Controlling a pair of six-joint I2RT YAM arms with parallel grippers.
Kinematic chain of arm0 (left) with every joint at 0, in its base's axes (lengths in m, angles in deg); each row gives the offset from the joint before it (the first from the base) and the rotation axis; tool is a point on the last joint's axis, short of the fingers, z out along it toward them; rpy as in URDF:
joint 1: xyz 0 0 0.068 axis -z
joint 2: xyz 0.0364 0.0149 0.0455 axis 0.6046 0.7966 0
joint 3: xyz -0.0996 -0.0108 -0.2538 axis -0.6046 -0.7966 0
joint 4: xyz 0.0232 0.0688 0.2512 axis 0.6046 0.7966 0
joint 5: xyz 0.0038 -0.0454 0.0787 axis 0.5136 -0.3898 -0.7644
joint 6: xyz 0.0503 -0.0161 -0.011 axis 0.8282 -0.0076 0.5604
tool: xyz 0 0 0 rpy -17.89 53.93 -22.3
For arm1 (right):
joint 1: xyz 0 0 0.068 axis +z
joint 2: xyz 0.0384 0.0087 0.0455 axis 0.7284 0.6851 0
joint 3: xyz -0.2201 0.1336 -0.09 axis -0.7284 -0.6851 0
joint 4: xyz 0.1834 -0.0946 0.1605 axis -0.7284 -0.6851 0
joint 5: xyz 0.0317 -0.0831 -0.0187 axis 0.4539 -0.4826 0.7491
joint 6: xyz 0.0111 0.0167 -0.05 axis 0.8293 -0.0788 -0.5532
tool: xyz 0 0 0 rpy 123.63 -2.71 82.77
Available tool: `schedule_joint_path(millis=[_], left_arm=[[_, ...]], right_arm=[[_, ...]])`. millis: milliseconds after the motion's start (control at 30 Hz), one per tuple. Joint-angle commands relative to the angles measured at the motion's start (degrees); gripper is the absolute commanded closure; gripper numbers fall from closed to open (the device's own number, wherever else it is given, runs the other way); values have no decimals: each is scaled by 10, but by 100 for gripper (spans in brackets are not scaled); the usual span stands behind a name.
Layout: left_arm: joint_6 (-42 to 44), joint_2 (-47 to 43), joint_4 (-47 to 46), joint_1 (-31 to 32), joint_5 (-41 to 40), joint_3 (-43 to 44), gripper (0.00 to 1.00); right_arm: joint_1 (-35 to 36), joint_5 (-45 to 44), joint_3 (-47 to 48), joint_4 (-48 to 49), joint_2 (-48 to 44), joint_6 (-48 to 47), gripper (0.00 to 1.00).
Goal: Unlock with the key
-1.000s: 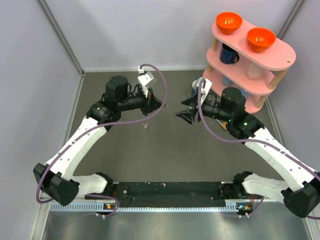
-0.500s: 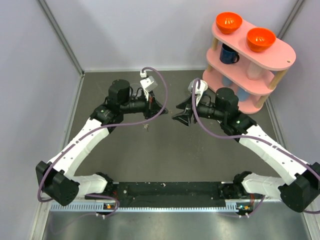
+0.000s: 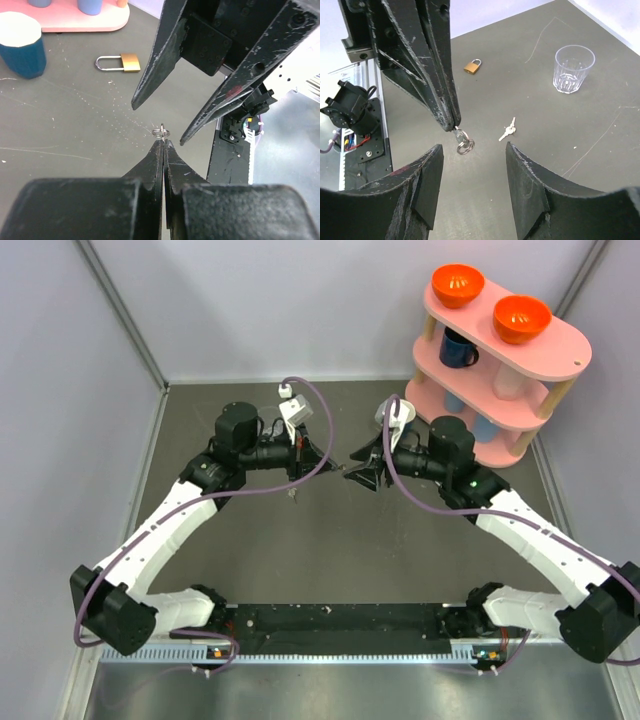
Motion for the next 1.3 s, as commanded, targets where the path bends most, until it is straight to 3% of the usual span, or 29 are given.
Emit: schedule_joint_path(millis=[0, 400, 967, 1267], left_arm=[[-10, -16, -38, 1, 24, -8, 100], [-14, -12, -45, 2, 27, -13, 100], [-16, -10, -49, 2, 27, -18, 100], [-20, -8, -52, 1, 34, -18, 100]], right_arm=[[-4, 2, 4, 32, 4, 6, 48], [-3, 51, 4, 31, 6, 7, 55], [-4, 46, 8, 33, 12, 4, 68], [-3, 56, 9, 31, 13, 2, 78]])
